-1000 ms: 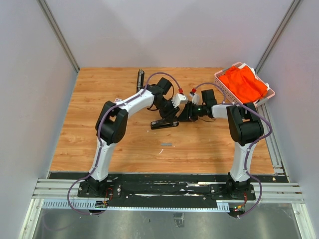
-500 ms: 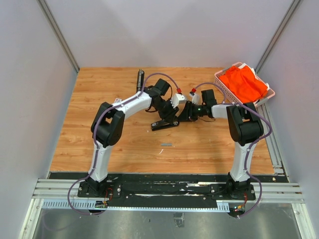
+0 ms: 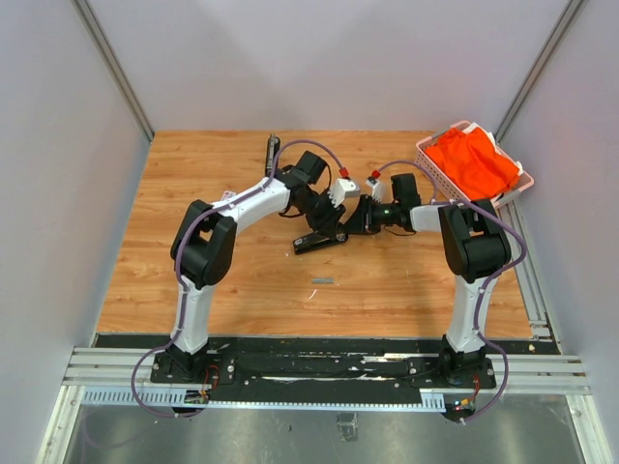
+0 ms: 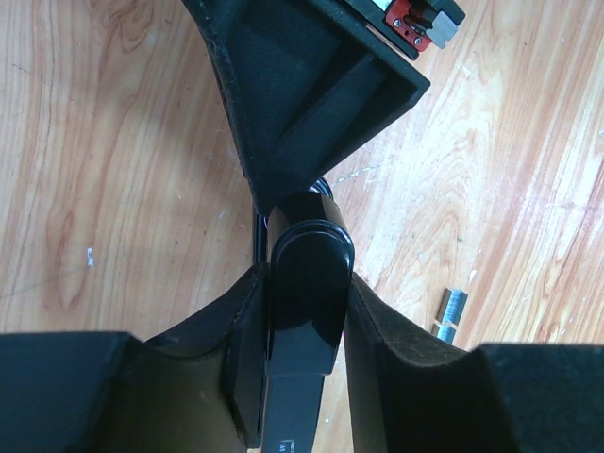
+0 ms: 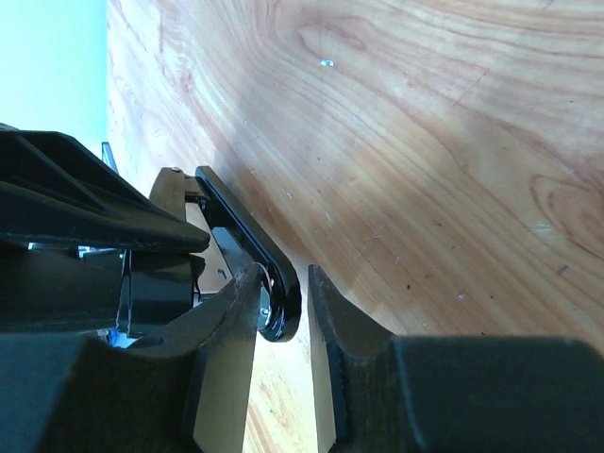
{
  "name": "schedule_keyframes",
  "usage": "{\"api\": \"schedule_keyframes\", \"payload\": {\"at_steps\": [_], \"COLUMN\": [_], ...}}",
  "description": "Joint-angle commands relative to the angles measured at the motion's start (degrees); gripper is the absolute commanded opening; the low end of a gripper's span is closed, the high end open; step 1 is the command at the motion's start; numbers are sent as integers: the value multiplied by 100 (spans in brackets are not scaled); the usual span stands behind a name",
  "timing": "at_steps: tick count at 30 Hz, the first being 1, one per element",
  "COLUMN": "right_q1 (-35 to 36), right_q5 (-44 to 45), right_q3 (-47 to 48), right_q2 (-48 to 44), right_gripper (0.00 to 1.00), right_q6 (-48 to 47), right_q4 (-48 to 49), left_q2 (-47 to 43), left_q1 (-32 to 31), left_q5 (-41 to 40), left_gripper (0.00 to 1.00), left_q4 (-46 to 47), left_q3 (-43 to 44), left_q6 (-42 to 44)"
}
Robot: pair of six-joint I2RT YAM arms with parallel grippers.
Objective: Unload the staples from the stapler
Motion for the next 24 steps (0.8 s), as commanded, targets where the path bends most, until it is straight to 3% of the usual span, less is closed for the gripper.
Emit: {"api": "schedule_keyframes", "payload": {"at_steps": [1, 10, 15, 21, 24], "right_q1": [90, 75, 66, 15, -44], "right_q5": [-354, -544, -655, -671, -569], "right_q3": [-109, -148, -186, -211, -239], "right_q2": [47, 62, 89, 51, 58], "right_gripper": [28, 30, 20, 1, 1], "right_q6": [133, 226, 391, 376, 263], "right_q4": [221, 341, 571, 601, 517], "left_q2": [-435, -508, -564, -594, -637], "left_q1": [30, 193, 222, 267, 365], "left_q5": [281, 244, 313, 380, 501], "left_gripper": [0, 0, 0, 0, 0], "left_q4": [477, 602, 657, 714, 829], "left_q3": [3, -141, -232, -249, -282], "left_q6": [-117, -168, -152, -287, -463]}}
